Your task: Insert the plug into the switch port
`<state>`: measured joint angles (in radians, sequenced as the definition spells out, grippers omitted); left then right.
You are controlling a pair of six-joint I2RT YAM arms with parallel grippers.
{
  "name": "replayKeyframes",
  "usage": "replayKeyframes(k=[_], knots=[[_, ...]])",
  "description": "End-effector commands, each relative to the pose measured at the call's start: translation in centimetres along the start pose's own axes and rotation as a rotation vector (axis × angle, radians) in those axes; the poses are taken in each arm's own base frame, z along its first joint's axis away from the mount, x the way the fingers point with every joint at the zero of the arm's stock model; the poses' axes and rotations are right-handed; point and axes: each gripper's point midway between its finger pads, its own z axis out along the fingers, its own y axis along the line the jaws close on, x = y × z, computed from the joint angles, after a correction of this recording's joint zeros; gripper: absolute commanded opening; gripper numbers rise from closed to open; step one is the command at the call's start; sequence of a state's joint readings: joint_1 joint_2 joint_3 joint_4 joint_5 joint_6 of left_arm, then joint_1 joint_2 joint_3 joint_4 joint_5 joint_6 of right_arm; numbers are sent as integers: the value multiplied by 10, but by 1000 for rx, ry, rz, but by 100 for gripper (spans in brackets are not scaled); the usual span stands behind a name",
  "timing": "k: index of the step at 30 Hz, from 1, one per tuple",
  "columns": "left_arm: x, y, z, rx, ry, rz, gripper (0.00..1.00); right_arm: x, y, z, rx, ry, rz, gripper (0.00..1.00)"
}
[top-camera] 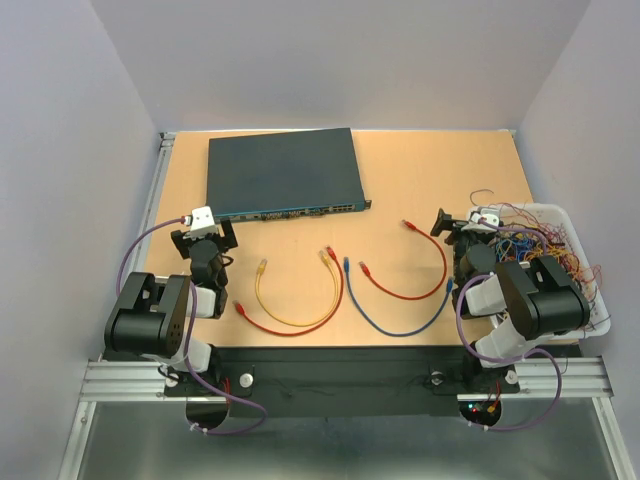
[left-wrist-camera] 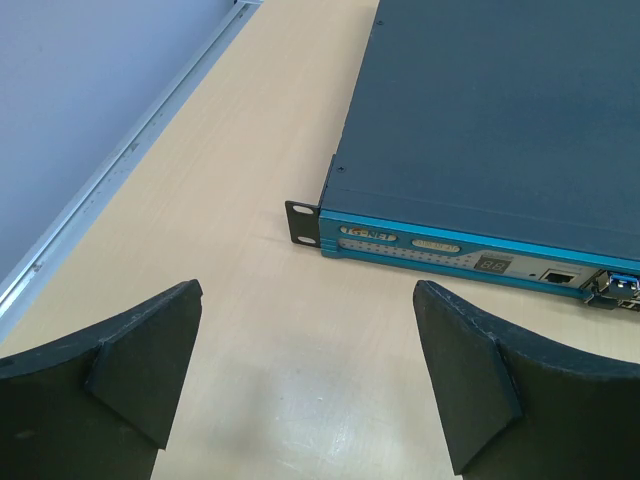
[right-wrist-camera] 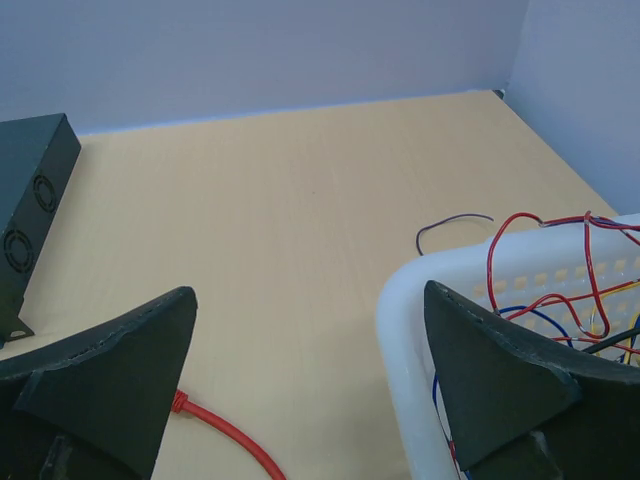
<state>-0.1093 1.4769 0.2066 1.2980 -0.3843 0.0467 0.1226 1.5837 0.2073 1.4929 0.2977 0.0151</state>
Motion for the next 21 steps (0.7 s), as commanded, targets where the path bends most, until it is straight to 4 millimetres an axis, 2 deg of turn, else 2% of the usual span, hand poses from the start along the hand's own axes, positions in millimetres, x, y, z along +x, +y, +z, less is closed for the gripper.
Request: replayKeyframes(k=[1,10,12,16,18,19,20,21], knots=[[-80,0,5,-5,-293,-133,99,34,-11,-11,43,117,1,100],[-81,0,5,-7,-294,-134,99,35,-16,-10,69,119,1,100],[-81,0,5,-5,-295,-135,99,32,-20,-9,98,109,14,100],[-81,0,5,-5,-295,-133,99,22,-13,-11,52,90,7,100],[-80,0,5,-5,-293,-134,99,12,-1,-6,14,89,-33,100],[-81,0,5,-7,-294,-134,99,15,5,-7,-11,149,-88,100],[-82,0,5,-8,-296,-136,99,-5,28,4,-63,121,-119,100],[-81,0,5,-7,-295,-134,99,-6,42,1,-115,151,-124,100]])
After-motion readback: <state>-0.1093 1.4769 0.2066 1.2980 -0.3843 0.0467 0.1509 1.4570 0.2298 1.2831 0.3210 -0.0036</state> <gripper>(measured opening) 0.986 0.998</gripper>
